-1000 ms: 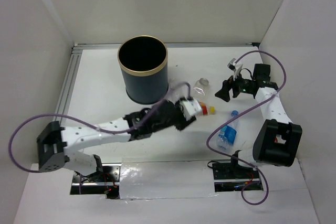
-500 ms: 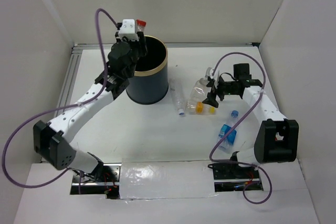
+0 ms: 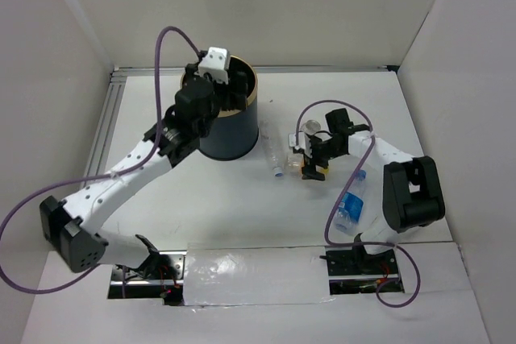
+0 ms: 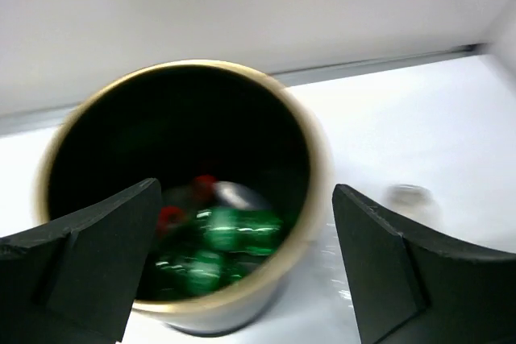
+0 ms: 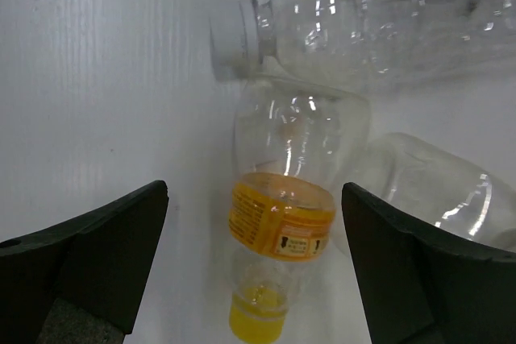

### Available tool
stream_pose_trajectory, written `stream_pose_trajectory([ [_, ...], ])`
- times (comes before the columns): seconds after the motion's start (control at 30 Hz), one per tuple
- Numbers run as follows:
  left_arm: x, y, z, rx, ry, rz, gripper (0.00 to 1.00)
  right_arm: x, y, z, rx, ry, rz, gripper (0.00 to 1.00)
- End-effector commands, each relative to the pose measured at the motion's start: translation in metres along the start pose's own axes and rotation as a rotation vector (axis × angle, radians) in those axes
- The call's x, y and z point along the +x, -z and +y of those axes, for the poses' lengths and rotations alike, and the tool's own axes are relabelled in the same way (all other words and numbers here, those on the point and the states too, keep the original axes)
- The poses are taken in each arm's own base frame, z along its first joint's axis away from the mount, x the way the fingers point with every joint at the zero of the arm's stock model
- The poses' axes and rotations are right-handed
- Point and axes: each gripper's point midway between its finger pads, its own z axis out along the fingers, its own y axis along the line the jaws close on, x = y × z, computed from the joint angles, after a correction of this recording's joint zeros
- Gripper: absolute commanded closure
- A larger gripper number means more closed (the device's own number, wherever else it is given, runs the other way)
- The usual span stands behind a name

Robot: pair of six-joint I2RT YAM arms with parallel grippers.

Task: Put the plastic bottles in the bin

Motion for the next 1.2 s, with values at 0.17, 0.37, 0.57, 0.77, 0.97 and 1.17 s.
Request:
stream_pose_trajectory([
  [0.17,0.092,0.091,-0.08,0.246,0.107,0.173,0.0,0.039,-0.03,-0.011,0.044,-0.003,0.16,0.08],
  [0.37,0.168,0.099,-0.101,0.206,0.314,0.293,0.0,0.05,-0.037,0.009,-0.021,-0.021,0.189,0.42],
  [0.57,0.2,0.076,-0.128,0.134,0.372,0.378,0.0,-0.03,0.045,0.025,-0.043,-0.048,-0.028,0.88],
  [0.77,0.221,0.059,-0.148,0.109,0.383,0.436,0.0,-0.154,0.136,-0.056,0.3,0.049,-0.282,0.89],
  [0.97,0.237,0.06,-0.144,0.064,0.457,0.478,0.0,-0.298,0.176,-0.138,0.434,0.1,-0.657,0.84],
  [1.17,0.241,0.054,-0.141,0.023,0.445,0.468,0.0,-0.386,0.103,-0.163,0.259,0.082,-0.791,0.78],
])
